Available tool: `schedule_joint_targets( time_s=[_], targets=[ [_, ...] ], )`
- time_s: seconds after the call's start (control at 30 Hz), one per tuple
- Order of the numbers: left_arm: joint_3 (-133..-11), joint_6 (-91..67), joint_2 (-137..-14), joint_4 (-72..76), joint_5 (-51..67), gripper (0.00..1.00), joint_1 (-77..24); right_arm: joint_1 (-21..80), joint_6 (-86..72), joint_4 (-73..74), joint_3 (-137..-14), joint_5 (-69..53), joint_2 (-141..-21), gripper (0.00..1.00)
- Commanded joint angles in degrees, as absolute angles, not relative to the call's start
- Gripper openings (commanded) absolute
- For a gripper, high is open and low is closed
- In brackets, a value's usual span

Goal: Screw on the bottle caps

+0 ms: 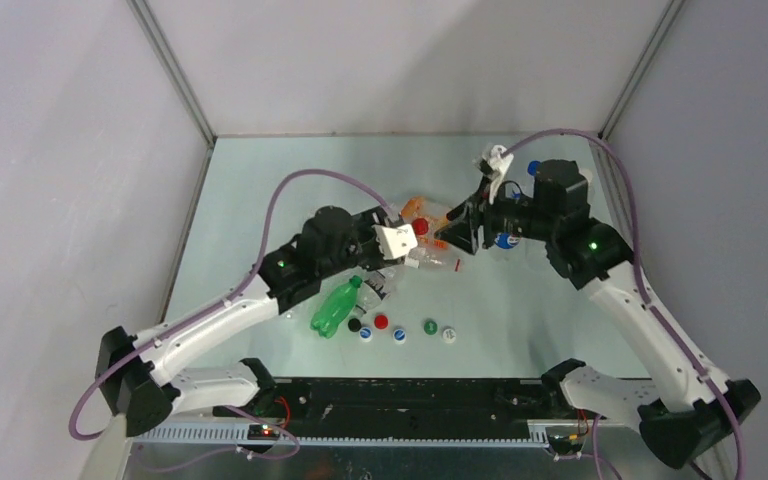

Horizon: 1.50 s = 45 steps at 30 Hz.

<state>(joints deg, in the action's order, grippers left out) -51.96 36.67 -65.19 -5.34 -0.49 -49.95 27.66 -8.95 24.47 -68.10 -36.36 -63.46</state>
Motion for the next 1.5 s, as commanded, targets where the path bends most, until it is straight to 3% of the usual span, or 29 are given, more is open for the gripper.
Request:
schedule_joint_targets(
  time_s=[0.0,0.17,0.67,0.83,1.0,1.07,1.13,1.47],
  targets=[
    [-59.5,31.4,-66.1,-21.5,21.1,0.19,-46.9,28.7,19.9,29.6,-69.1,-42.7,-59.7,0.57],
    [-64.3,30.9,-68.4,-27.5,30.2,0.19,-45.5,31.0,35.1,34.6,-69.1,-45.4,-58.4,0.59],
    [-67.6,29.1,-70.5,-26.9,35.0,0.19,-45.3,34.5,43.9,37.9,-69.1,-51.1,-59.6,0.50],
    [-68.5,28.6,-70.8,-26.8,36.8,0.19,-45.3,34.7,43.6,37.7,-69.1,-51.3,-60.3,0.39],
    [-69.0,28.2,-70.7,-26.9,37.6,0.20,-45.4,35.1,40.6,36.0,-69.1,-52.1,-61.3,0.18],
    [-68.9,27.8,-70.5,-26.3,37.6,0.20,-45.4,35.5,37.3,34.4,-69.1,-50.7,-61.9,0.05],
    [-68.5,27.4,-70.0,-24.8,36.5,0.19,-45.6,35.9,30.9,31.4,-69.1,-48.9,-62.7,0.00],
    [-56.1,31.9,-64.2,-3.0,-2.1,0.20,-54.5,37.0,-19.6,18.2,-69.5,-26.2,-65.4,0.00]
  ],
)
